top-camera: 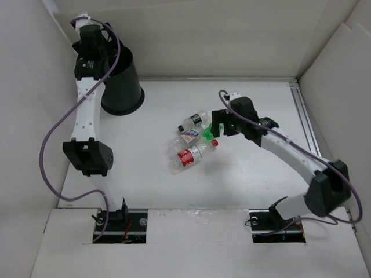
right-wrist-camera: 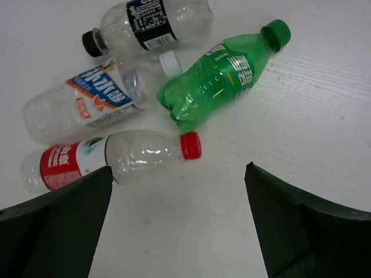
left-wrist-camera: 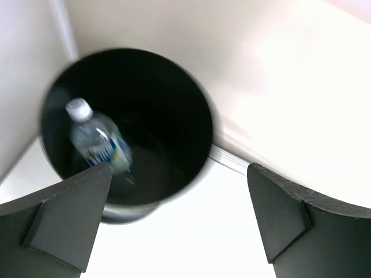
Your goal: Put the plastic bottles in the bin
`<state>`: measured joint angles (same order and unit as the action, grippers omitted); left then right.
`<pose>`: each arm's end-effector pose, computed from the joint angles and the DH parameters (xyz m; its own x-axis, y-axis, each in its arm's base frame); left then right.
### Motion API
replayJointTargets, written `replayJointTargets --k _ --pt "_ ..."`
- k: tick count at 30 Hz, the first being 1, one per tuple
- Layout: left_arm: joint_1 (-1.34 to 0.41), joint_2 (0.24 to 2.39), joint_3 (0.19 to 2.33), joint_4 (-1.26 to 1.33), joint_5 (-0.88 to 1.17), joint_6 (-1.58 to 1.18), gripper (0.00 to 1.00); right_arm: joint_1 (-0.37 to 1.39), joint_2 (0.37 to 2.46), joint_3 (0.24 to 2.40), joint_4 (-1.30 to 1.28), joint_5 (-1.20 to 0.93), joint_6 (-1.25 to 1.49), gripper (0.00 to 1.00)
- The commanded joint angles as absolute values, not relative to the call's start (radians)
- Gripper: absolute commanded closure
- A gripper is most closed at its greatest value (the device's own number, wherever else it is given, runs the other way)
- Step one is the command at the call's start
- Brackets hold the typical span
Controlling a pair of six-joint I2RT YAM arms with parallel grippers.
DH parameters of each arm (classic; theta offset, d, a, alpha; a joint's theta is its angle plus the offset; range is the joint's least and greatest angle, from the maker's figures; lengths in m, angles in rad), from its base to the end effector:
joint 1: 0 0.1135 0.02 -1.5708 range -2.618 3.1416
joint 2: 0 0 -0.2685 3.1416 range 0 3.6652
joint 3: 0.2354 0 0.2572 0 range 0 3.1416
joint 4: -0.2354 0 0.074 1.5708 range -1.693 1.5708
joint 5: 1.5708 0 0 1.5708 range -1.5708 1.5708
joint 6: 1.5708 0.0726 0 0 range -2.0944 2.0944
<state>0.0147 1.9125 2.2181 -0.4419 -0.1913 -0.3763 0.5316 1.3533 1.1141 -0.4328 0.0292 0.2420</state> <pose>0.4741 0.0208 0.4792 -0.0518 -0.3616 -0.9309 -0.2385 0.9097 -0.3400 0.2889 0.1675 0.2835 -0.6377 -0.0971 -0.7641 -0.3442 0.9234 0.1699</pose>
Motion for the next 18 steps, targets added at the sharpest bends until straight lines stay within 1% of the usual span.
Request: replayJointTargets --k 1,2,5,8,9,13,18 --pt "-0.060 1.726 2.143 -0.426 -0.083 -0.335 0.00 0.538 1.494 1.302 -0.344 0.100 0.302 0.00" --pt "-0.078 1.682 2.084 -0.436 -0.059 -0.325 0.00 0.538 1.579 1.343 -0.344 0.116 0.325 0.00" --pt "-0.185 1.608 1.963 -0.459 -0.025 -0.302 0.00 0.538 1.710 1.489 -0.402 0.153 0.441 0.00" --pt "-0.244 1.551 1.855 -0.459 -0.035 -0.284 0.00 0.558 1.773 1.589 -0.463 0.218 0.566 0.00" --pt "-0.256 1.511 1.780 -0.448 -0.035 -0.284 0.00 0.558 1.807 1.609 -0.480 0.244 0.596 0.00" --pt "-0.268 1.412 1.643 -0.426 -0.009 -0.294 0.00 0.580 1.906 1.706 -0.535 0.307 0.699 0.00" --pt "-0.268 1.304 1.566 -0.379 0.029 -0.282 0.00 0.580 2.052 1.864 -0.684 0.339 0.799 0.00"
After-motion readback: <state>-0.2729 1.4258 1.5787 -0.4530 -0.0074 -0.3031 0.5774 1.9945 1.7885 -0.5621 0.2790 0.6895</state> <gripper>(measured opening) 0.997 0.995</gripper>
